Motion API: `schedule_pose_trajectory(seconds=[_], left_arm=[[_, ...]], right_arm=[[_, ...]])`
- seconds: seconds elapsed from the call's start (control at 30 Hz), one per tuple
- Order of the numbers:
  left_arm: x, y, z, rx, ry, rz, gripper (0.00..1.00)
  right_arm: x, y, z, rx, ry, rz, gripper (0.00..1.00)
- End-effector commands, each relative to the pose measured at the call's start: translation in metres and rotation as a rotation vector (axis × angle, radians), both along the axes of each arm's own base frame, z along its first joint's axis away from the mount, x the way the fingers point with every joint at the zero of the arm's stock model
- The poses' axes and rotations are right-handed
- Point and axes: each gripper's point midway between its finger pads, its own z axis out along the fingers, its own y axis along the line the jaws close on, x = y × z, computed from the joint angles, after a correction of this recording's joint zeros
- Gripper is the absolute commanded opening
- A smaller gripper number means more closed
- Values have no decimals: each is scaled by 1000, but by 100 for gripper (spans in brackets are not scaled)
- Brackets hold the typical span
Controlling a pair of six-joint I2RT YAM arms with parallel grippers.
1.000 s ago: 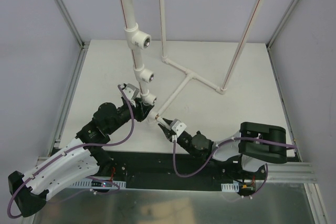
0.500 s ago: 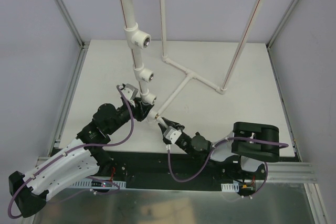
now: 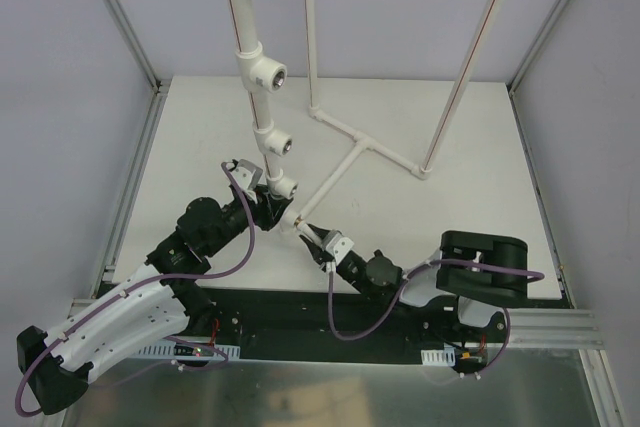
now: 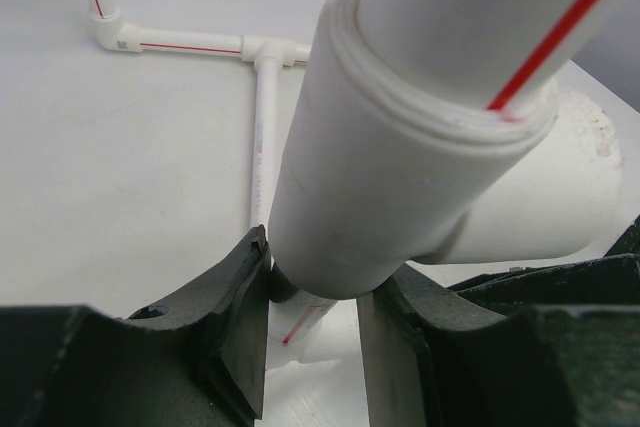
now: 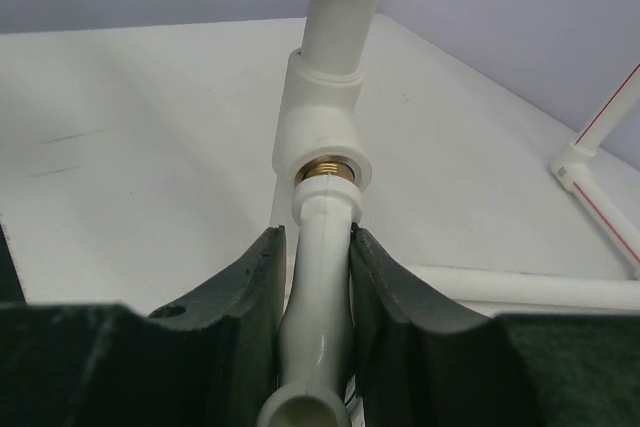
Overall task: Install the water faucets
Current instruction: Install the water faucet onto the adaptor.
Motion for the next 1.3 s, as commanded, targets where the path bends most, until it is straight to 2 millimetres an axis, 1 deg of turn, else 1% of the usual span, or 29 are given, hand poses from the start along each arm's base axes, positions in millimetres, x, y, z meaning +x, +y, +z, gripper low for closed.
schedule_pose_trajectory(seconds=[0.0,0.17,0.43,0.73,0.8,1.07,1.27], left_arm=[[-65,-49,33,-195,78,-379,0],[-66,-49,32,-196,77,-382,0],[-68,-48,30,-191,74,-388,0],[-70,-47,30,-192,73,-393,0],[-71,-46,29,-188,76,-394,0],[-70,-46,28,-185,76,-394,0],[-71,-46,28,-183,73,-394,0]], right_arm=[[-59,35,-42,11,267,316,0],[-65,38,-41,51,353,352,0],[-76,42,-31,151,533,414,0],[-74,47,-28,288,783,385,0],[-72,49,-25,328,834,374,0],[-74,56,-10,475,1056,370,0],[-72,61,-2,614,1280,349,0]])
